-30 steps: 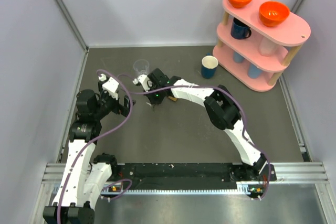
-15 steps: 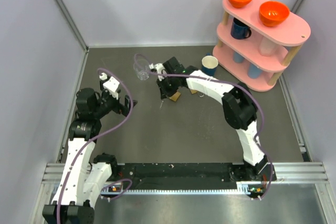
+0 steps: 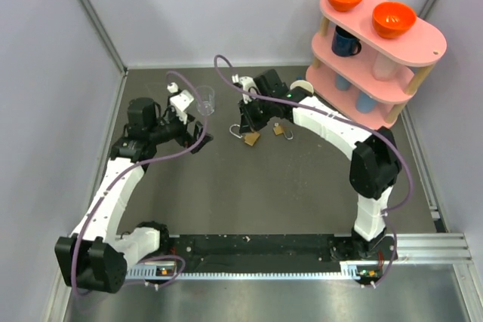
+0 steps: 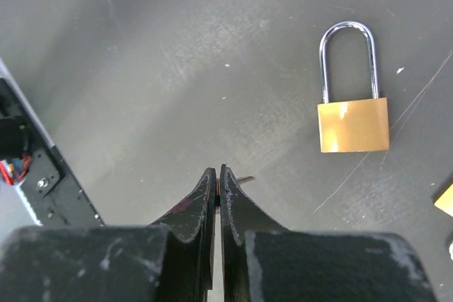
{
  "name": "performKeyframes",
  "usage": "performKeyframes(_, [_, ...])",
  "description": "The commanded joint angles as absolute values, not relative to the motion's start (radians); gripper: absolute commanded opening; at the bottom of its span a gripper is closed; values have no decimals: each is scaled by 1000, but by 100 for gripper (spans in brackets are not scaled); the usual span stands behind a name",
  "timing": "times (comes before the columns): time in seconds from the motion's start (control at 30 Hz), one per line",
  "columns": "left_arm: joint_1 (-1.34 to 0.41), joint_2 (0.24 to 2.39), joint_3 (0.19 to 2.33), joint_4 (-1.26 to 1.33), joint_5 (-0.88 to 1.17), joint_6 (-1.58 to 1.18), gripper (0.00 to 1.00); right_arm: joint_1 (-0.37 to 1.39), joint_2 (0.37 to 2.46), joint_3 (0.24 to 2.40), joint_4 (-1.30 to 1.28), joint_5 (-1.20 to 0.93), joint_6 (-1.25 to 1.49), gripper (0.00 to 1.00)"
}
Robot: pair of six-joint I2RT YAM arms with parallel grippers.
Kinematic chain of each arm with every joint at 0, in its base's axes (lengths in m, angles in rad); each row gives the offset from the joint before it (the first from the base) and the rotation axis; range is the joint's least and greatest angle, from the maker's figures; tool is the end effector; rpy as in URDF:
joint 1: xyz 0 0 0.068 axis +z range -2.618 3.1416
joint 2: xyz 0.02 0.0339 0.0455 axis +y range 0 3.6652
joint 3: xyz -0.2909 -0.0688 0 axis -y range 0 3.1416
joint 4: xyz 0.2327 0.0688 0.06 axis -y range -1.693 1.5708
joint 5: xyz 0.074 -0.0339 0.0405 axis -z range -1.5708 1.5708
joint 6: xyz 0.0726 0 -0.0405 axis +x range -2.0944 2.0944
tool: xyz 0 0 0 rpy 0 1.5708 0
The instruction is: Unlock with the key
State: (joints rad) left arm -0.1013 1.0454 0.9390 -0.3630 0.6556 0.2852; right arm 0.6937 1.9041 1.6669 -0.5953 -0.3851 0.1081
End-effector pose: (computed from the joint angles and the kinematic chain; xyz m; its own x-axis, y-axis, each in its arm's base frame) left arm 0.2235 -0.0672 0.3406 -0.2571 0.2503 -0.9334 0.7226 0.6911 -0.0137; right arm 0.3290 0.3090 0.2875 -0.6503 -0.4107 -0.6391 -0.7210 0.5987 0.3488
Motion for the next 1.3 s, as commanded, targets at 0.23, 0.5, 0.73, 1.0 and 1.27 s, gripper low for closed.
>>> performKeyframes(0.23, [-277,1147,931,-213,955,442,99,644,1567,1565,-612,-662,40,0])
performKeyframes(0.5, [-409,1189,968,-207,971,440,97,646,1468,1522,-609,-719,46,0])
performKeyframes(0.73, [-457,1195,968,-114,989,348,93,646,1462,1503,-572,-729,80,0])
performKeyframes(1.0, [-491,1236,1002,-80,974,273,87,650,1476,1502,-538,-744,113,0])
performKeyframes(1.27, [-495,1275,1023,-43,992,224,70,657,1485,1503,-532,-727,110,0])
